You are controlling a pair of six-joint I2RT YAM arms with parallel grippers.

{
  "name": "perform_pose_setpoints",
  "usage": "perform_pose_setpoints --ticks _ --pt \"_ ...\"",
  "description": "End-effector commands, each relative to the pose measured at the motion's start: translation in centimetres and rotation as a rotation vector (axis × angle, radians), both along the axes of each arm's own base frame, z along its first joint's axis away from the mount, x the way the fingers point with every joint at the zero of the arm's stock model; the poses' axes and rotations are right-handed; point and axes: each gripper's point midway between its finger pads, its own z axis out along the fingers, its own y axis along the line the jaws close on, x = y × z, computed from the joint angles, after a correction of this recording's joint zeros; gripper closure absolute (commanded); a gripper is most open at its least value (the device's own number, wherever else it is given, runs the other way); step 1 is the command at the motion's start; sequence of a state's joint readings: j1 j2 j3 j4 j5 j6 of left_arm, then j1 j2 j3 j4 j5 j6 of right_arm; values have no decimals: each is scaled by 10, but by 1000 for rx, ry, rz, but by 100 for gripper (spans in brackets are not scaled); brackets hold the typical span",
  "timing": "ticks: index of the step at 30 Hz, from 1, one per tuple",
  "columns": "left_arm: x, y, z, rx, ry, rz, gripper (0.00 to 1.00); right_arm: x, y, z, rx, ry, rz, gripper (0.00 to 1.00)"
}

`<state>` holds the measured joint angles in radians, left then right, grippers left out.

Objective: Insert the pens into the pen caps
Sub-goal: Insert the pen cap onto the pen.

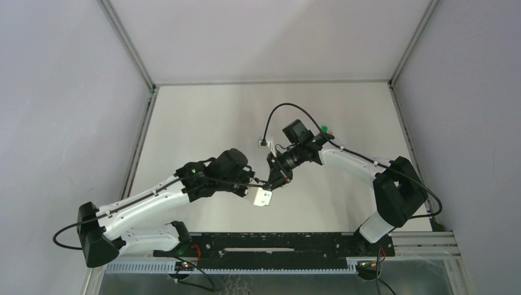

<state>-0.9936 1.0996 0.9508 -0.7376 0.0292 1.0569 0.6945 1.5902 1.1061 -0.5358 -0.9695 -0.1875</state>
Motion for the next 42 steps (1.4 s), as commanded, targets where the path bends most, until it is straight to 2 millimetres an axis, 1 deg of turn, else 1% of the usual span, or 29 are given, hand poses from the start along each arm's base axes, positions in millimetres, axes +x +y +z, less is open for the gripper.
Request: perform_pose_setpoints --ticks 1,6,11,15,21,28,32,42 --pt "6 -10 29 -39 -57 -22 100 3 10 11 27 -29 16 100" --pt "4 -12 32 -16 -53 -29 100 2 10 12 28 -29 18 100" --pt "0 -14 31 37 -30 -57 100 2 10 12 29 -26 19 100" --pt "3 -14 31 90 -44 -54 100 2 10 13 32 -26 20 100" --pt "1 -19 36 96 -47 -62 100 1 11 15 37 -28 22 100" --pt "3 -24 40 108 -42 -34 100 1 11 16 38 -28 20 100" --pt "5 -24 40 117 -38 -8 100 3 10 17 33 -38 10 100" --pt "-1 -27 38 90 19 31 100 5 9 24 48 -43 -2 100"
